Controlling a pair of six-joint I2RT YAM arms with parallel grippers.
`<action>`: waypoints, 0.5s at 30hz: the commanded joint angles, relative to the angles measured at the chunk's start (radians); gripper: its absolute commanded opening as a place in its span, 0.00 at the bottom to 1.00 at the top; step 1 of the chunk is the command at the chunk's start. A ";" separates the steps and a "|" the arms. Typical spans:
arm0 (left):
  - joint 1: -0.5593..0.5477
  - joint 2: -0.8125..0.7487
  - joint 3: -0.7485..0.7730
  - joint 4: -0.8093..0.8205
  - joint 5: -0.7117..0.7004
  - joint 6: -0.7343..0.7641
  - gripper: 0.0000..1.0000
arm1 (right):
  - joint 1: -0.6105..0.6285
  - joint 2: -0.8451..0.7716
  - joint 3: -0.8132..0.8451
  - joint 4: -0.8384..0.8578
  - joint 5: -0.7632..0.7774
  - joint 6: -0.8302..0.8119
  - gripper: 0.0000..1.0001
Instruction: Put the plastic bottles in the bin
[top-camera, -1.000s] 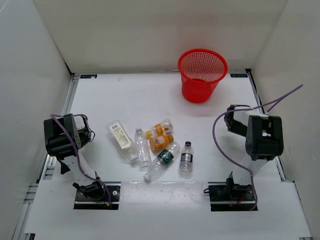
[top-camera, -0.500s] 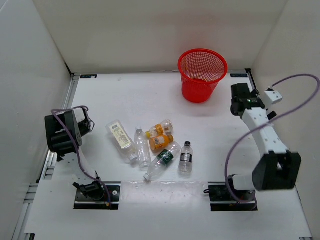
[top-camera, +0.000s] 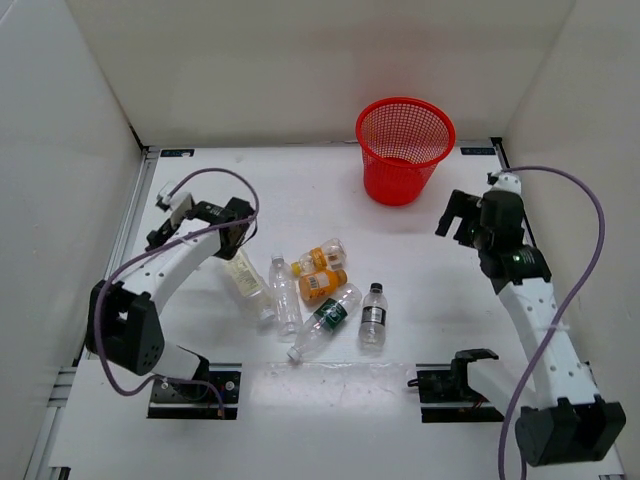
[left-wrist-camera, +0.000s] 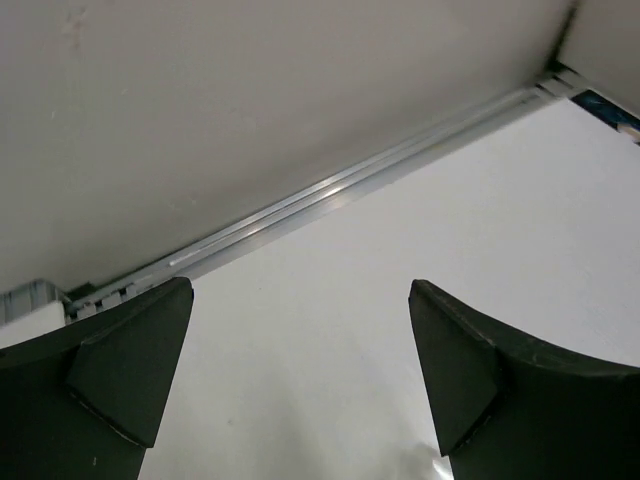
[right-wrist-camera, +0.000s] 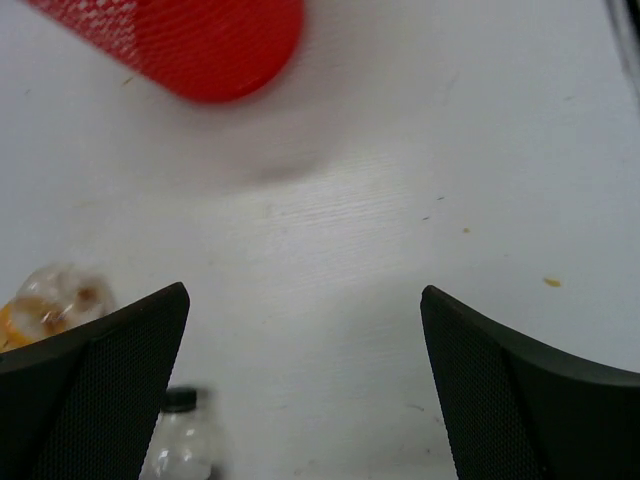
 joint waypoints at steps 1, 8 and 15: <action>-0.119 -0.029 0.105 -0.080 -0.147 0.280 1.00 | 0.044 -0.082 -0.049 0.008 -0.252 -0.042 1.00; -0.207 -0.064 0.478 0.193 0.611 1.159 1.00 | 0.159 -0.171 -0.155 -0.032 -0.206 -0.033 1.00; -0.208 -0.226 0.485 0.257 1.086 1.726 1.00 | 0.225 -0.210 -0.190 -0.020 -0.306 0.000 1.00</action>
